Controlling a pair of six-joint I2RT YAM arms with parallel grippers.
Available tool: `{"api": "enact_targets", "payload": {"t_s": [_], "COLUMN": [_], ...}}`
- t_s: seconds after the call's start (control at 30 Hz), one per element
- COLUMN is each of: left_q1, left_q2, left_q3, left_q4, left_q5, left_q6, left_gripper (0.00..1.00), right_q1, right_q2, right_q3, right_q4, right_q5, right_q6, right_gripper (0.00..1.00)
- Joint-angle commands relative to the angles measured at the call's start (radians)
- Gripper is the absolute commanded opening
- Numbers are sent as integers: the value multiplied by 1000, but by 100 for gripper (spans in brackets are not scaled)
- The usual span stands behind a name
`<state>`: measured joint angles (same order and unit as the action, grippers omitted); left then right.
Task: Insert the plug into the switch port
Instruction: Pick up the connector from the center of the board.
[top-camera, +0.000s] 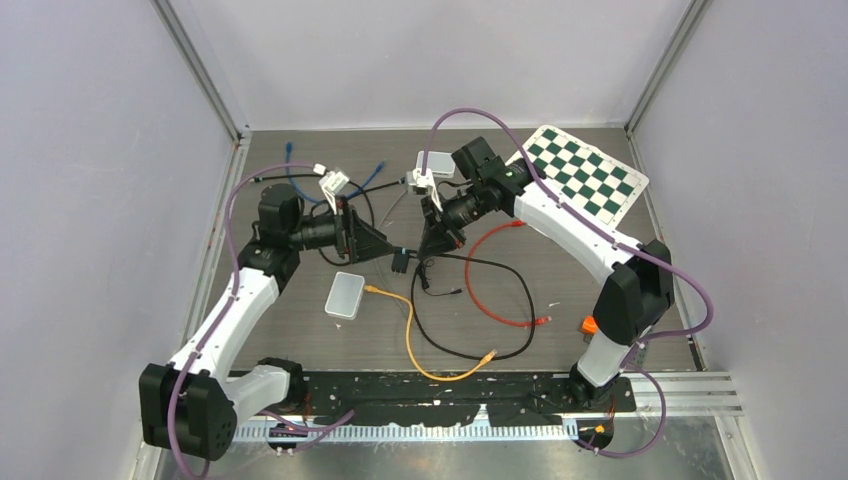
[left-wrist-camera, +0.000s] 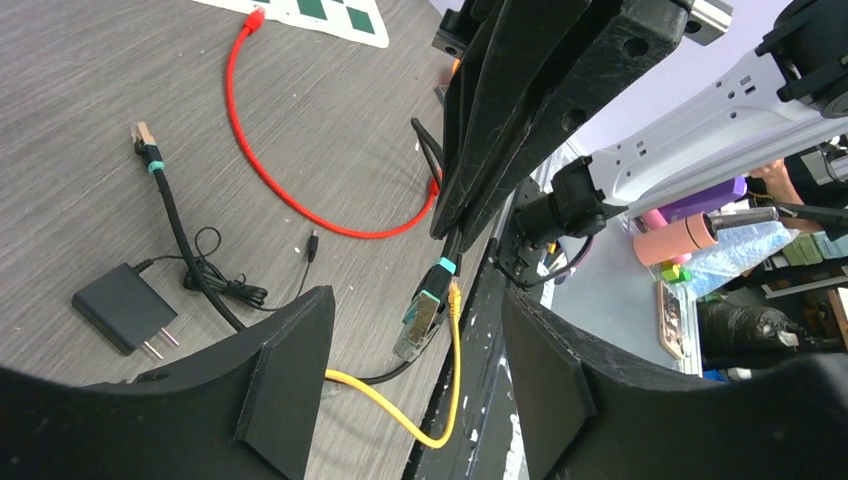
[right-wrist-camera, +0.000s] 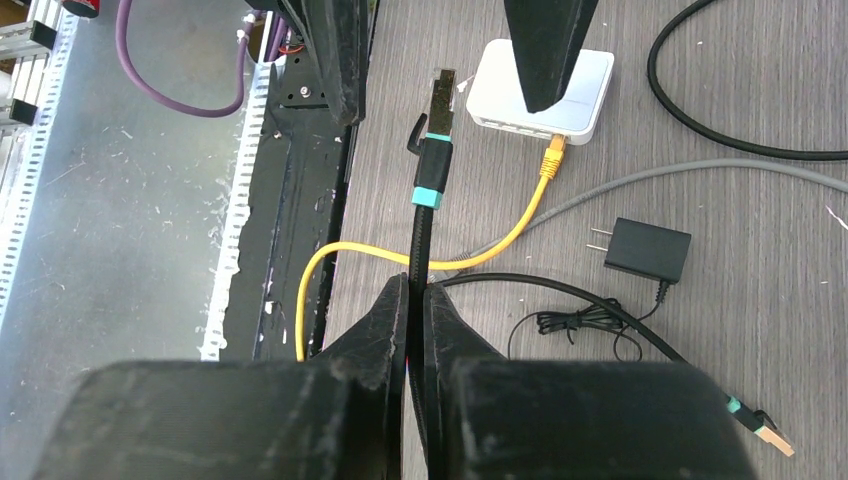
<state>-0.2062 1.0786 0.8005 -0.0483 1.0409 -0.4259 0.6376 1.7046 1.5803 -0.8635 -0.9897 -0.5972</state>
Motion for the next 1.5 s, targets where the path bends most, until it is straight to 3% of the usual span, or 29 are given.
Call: {"api": "enact_targets", "payload": {"t_s": [0.0,0.07,0.27,0.4,0.53,0.67,0.87,1.0,1.17,1.23,1.47], "left_q1": [-15,-21,-22,-22,-22,-22,-23,-23,-22,-22,-23], "left_q2": [16,18,-3,-11,-32,-28,-17,-1,22,19,21], "left_q3": [30,29,22,26,23,22,28,61,91,95,118], "left_q4": [-18,-31,-67,-79,-90,-104,-96,-147,-176,-181,-238], "left_q5": [33,42,53,57,31,-25,-126,-195,-174,-170,-164], "left_q6": [21,18,44,45,34,-18,-152,-222,-288,-300,-310], "left_gripper": [61,56,55,32,17,0,0,0,0,0,0], "right_q1": [0,0,0,0,0,1,0,5,17,20,51], "right_q2": [-1,4,5,14,17,21,-39,-192,-354,-374,-348], "right_q3": [35,36,29,36,42,73,24,-248,-612,-675,-656], "right_q4": [-20,-19,-22,-20,-3,80,271,614,1250,1341,1346], "right_q5": [-22,-27,-27,-14,23,142,321,332,270,269,265], "right_q6": [-22,-23,-31,-26,-4,70,78,22,0,11,-12], "right_gripper": [5,5,5,5,5,19,56,59,58,58,56]}}
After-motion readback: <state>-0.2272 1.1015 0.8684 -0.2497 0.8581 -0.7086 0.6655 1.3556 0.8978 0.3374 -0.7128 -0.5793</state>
